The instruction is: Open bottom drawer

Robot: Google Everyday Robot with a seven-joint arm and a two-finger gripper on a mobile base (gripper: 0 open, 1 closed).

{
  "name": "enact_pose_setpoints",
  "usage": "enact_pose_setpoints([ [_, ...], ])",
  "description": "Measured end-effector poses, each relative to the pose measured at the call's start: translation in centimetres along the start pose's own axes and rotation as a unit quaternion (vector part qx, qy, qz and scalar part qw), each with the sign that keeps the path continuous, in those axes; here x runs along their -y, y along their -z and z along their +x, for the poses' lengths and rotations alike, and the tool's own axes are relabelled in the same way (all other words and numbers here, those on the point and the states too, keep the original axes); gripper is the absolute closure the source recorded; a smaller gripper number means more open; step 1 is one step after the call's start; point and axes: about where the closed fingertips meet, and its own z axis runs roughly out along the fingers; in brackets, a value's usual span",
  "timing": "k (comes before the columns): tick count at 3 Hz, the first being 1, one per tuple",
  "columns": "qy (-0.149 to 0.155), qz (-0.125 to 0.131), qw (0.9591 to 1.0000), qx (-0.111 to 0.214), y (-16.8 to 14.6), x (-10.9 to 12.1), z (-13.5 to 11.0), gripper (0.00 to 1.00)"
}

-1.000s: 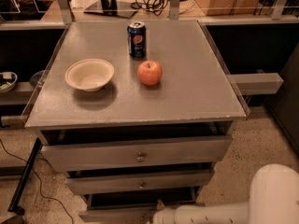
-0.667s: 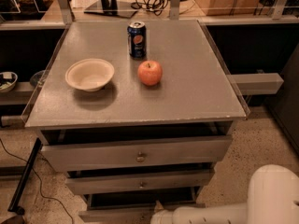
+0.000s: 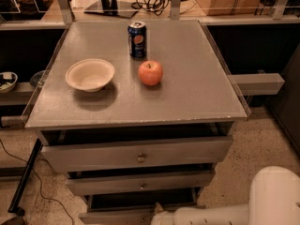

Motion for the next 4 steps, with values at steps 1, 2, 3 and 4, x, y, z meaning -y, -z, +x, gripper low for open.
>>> enact_pose_setpoints([
  [1,-0.012,-0.046,0.9976,0.049,2.0,-2.9,-0.6,0.00],
  [2,-0.049,-0.076,0.9928,0.079,6.5,-5.0,1.5,0.00],
  [3,-0.071,-0.073,0.9907,0.091,8.2,-5.1,2.9,0.00],
  [4,-0.070,-0.070,0.9910,0.090,8.1,-5.0,2.9,0.00],
])
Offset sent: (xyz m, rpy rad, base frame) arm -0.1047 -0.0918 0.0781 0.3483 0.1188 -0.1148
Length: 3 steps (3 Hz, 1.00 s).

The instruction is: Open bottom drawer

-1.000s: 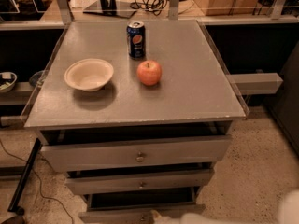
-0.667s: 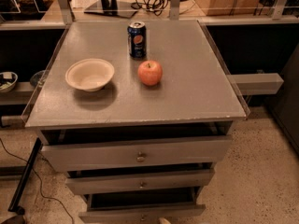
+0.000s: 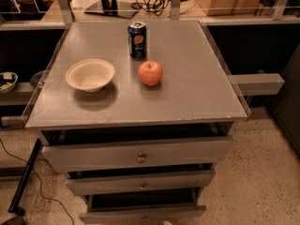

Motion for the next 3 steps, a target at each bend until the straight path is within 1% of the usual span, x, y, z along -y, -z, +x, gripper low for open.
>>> enact_pose_setpoints([
  [1,0.001,0.015,0.9999,-0.003,-0.7,1.0,-0.5,0.00],
  [2,0.007,0.046,0.9989,0.002,-0.6,3.0,-2.4,0.00],
  [3,0.024,0.080,0.9965,-0.002,-0.2,4.3,-4.3,0.00],
])
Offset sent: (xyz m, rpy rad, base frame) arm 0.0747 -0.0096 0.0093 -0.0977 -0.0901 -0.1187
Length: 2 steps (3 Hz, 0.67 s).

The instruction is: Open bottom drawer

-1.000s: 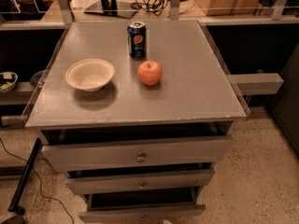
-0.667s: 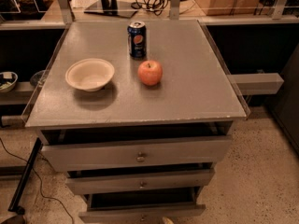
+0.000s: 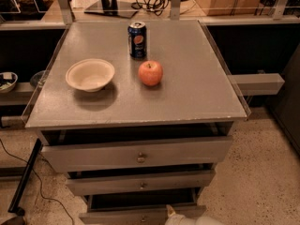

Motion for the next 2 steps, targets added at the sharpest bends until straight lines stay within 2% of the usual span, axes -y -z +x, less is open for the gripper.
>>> enact_pose_setpoints([
  [2,0.005,0.014,0.9999,-0.002,-0.58,0.73,-0.50,0.00],
])
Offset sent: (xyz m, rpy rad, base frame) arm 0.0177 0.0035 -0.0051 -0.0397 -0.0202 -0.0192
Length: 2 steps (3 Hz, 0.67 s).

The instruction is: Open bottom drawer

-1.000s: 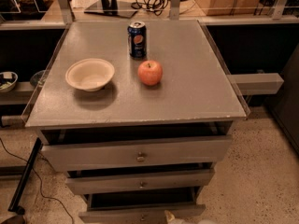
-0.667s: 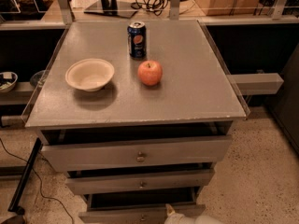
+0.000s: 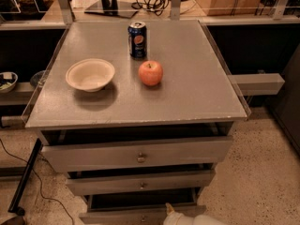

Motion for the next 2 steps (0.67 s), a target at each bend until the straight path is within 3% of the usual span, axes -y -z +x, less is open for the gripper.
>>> enact_pose_setpoints([
  [2,0.021,0.008,0.9997,-0.006,-1.9,1.6,-1.7,0.00],
])
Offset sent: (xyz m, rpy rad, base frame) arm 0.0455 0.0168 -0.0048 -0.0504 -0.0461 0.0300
